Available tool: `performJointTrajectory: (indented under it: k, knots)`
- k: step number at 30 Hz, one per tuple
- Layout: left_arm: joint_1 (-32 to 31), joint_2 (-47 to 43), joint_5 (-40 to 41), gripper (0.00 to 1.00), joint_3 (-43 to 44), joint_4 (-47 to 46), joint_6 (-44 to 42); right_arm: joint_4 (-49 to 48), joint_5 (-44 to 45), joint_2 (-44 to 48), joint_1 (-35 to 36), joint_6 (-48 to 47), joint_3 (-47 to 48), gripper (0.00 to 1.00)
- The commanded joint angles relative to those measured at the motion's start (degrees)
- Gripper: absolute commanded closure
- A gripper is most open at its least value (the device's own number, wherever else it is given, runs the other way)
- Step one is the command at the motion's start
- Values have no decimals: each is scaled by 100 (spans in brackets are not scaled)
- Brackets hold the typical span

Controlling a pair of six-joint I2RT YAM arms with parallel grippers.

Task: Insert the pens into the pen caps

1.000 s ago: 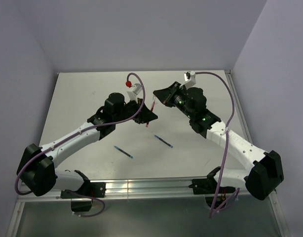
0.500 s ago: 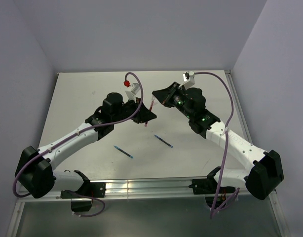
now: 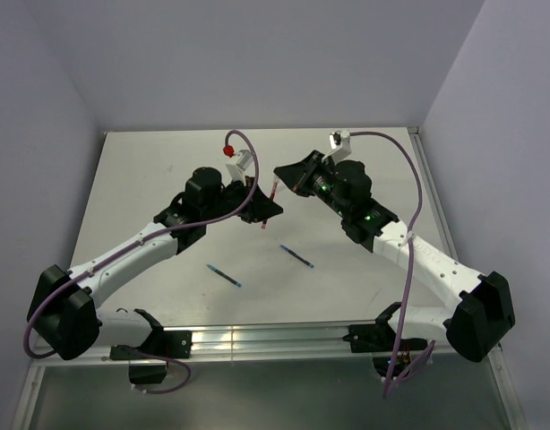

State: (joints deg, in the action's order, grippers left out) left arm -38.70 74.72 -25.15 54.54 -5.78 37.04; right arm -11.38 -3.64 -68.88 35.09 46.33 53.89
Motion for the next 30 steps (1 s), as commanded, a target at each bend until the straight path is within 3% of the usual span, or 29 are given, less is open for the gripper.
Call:
performJointTrajectory:
  k: [1, 30]
  knots:
    - [46, -177, 54, 100, 188, -239, -91, -102, 83, 6, 112, -98, 96, 100]
    - [249, -335, 141, 100, 100, -354, 137, -277, 215, -99, 464, -475, 131, 100]
